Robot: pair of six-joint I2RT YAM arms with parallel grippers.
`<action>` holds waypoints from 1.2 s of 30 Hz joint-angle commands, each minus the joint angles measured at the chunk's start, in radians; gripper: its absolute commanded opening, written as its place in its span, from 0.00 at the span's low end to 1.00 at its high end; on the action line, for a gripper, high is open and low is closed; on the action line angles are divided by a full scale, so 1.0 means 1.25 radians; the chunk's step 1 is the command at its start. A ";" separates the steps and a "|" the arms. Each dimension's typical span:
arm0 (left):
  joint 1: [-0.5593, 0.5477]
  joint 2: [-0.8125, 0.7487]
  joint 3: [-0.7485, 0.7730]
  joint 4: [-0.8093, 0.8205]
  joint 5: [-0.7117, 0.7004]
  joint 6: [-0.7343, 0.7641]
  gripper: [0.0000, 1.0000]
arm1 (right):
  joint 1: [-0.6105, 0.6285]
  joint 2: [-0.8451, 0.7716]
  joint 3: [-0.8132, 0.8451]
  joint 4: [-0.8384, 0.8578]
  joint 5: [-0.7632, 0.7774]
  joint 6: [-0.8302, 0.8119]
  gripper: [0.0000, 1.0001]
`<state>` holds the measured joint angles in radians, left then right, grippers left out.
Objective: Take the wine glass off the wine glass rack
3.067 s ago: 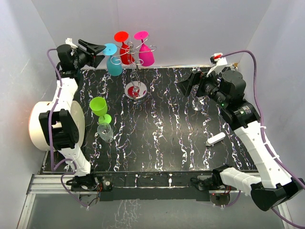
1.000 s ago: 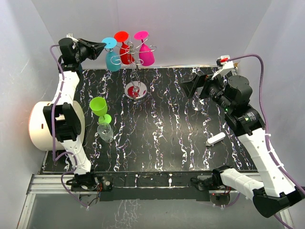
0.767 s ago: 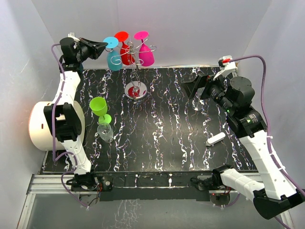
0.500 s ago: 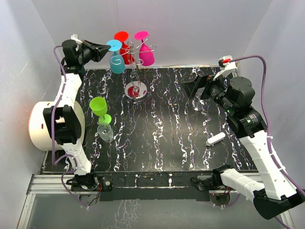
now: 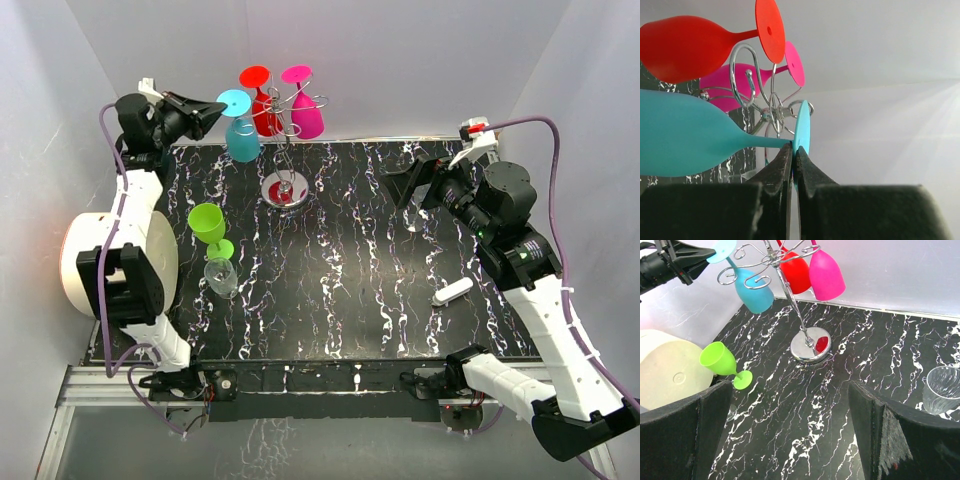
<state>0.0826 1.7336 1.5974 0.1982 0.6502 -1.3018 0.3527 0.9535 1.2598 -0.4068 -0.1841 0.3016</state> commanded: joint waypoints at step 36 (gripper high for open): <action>-0.074 -0.488 -0.346 0.861 0.217 -0.461 0.00 | 0.040 0.130 -0.289 0.843 -0.437 0.706 0.98</action>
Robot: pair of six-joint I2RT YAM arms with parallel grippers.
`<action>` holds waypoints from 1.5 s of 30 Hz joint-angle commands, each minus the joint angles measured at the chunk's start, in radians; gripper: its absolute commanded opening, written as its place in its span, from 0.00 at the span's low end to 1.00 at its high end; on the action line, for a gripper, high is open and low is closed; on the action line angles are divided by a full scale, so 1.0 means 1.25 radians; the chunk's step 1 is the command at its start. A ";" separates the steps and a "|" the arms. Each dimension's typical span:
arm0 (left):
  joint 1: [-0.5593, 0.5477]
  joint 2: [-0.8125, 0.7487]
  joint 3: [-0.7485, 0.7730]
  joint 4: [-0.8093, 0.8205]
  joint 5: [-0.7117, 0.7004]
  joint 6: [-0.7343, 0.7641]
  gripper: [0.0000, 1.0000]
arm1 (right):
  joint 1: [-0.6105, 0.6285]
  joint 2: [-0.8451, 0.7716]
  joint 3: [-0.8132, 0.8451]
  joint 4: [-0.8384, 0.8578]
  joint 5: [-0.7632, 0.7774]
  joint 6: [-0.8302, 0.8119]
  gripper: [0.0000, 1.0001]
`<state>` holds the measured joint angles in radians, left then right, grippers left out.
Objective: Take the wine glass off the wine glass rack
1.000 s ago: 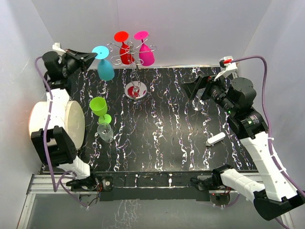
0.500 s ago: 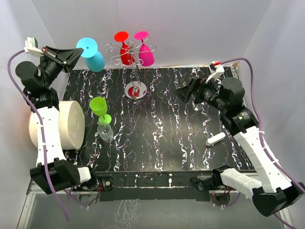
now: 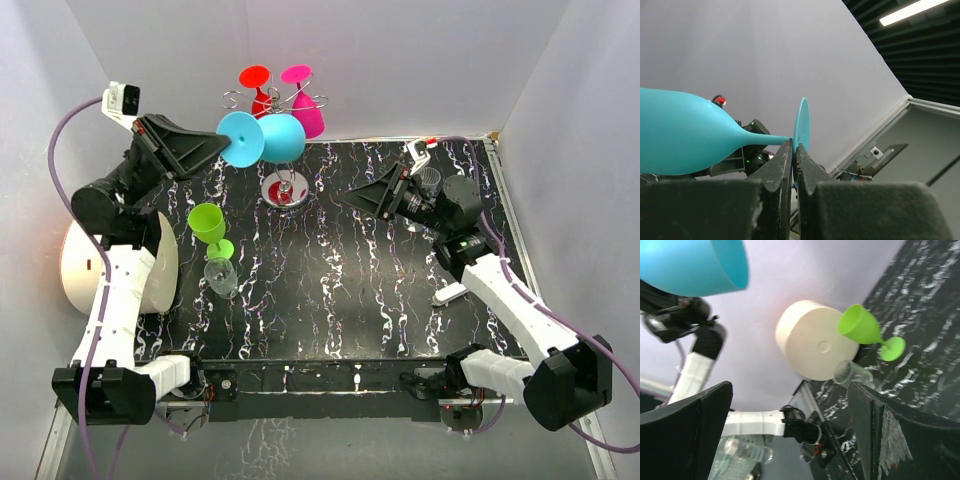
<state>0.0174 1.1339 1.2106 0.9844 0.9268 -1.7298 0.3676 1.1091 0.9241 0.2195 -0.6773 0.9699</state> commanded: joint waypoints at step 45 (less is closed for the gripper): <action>-0.214 -0.042 -0.356 0.335 -0.119 -0.108 0.44 | 0.099 0.044 -0.155 0.936 0.090 0.524 0.00</action>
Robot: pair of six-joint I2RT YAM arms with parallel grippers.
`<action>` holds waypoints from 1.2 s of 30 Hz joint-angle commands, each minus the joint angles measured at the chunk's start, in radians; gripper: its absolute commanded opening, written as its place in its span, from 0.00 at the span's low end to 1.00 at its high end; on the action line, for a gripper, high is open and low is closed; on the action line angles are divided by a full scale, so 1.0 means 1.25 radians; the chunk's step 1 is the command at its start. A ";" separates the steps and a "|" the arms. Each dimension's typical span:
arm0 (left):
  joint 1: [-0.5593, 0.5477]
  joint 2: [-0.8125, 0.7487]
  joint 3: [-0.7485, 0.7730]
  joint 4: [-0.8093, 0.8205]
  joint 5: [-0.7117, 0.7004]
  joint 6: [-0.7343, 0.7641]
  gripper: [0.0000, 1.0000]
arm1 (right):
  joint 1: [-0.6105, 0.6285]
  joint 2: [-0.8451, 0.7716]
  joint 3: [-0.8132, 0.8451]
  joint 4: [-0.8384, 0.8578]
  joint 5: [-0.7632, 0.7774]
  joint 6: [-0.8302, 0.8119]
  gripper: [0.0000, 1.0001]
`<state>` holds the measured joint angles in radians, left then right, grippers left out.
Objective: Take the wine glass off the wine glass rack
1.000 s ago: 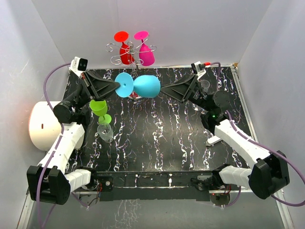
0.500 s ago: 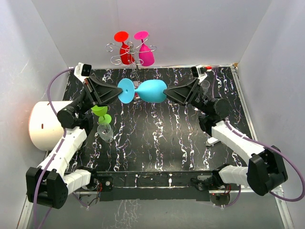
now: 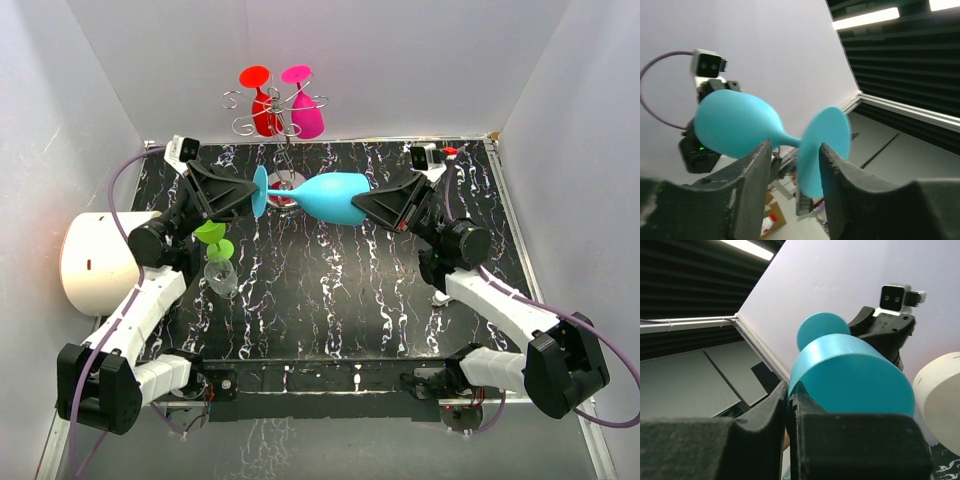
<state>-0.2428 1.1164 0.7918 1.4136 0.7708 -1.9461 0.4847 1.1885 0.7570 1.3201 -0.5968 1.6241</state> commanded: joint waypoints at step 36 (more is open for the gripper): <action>-0.003 -0.271 0.074 -1.303 -0.207 0.865 0.99 | 0.004 -0.197 0.240 -1.616 0.650 -0.919 0.00</action>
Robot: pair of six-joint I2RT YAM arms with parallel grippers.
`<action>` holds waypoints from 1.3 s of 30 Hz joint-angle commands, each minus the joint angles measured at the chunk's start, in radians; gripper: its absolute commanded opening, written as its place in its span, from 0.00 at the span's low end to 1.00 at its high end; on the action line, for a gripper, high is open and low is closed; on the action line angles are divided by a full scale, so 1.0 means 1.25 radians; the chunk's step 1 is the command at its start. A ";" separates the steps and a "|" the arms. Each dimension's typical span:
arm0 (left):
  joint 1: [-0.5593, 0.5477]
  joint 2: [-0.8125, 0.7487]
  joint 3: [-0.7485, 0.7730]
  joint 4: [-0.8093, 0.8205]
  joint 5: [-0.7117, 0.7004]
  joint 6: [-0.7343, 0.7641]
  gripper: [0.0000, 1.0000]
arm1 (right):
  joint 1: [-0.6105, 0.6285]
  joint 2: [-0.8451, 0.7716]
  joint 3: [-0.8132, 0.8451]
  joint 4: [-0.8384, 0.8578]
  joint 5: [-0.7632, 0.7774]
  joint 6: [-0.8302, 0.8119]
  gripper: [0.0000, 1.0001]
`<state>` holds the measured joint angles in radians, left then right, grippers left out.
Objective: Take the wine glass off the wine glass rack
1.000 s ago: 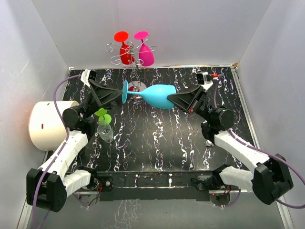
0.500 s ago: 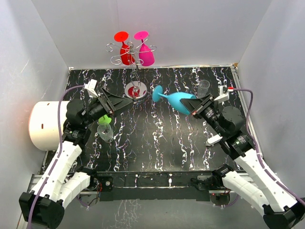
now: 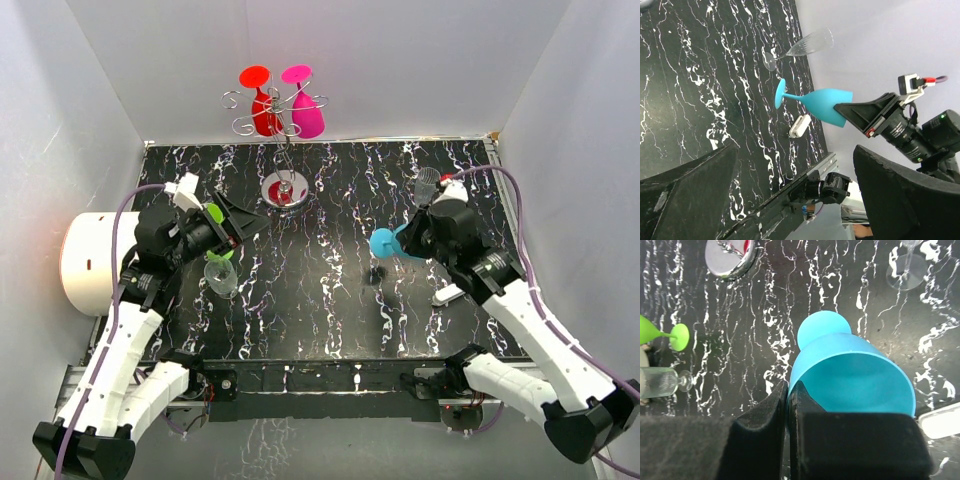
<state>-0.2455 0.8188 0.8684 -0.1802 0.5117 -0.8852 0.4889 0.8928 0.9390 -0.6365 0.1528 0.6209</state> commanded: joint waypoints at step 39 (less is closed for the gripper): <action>-0.001 -0.049 0.064 -0.073 0.019 0.018 0.99 | -0.323 0.530 0.453 -0.211 0.143 -0.023 0.00</action>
<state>-0.2455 0.7631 0.9070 -0.2775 0.5095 -0.8539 0.1074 1.5246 1.4376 -0.9413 0.3050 0.5457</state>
